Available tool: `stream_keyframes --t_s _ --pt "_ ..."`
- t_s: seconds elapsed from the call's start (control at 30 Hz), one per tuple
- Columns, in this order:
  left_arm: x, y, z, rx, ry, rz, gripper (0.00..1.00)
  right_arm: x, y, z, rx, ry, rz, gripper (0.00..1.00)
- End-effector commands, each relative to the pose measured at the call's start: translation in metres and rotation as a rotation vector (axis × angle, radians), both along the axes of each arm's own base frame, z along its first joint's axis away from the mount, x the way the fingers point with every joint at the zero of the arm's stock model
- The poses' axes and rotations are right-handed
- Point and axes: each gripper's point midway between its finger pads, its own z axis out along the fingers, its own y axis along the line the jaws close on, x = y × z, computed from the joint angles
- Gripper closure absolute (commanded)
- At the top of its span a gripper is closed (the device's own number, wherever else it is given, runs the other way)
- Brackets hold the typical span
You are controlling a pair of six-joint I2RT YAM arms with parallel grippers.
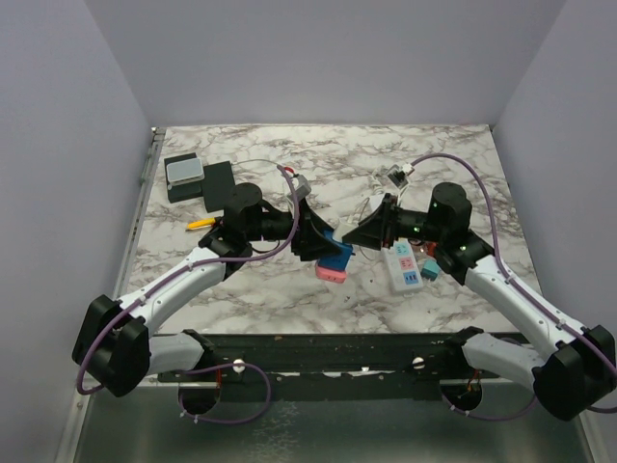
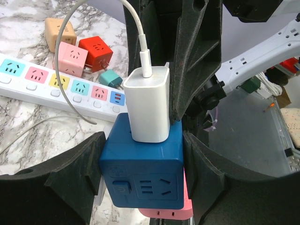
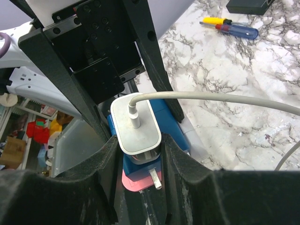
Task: Pull the plug off the socket
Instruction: Remove the plug from the socket.
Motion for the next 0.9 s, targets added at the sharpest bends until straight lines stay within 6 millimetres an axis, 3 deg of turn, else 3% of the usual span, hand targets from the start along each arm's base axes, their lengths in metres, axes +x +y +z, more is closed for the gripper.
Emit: stream_keyframes --t_s 0.0,0.3,0.87 --pt "0.004 0.012 -0.025 0.077 0.044 0.031 1.00 0.014 -0.001 0.053 0.084 -0.072 -0.042 0.99" --pt "-0.001 0.011 -0.023 0.073 0.028 0.019 1.00 0.021 0.000 0.049 0.079 -0.033 -0.030 0.99" --pt "0.024 0.013 -0.049 0.151 0.112 0.130 1.00 -0.002 -0.011 0.061 0.093 -0.254 0.004 0.99"
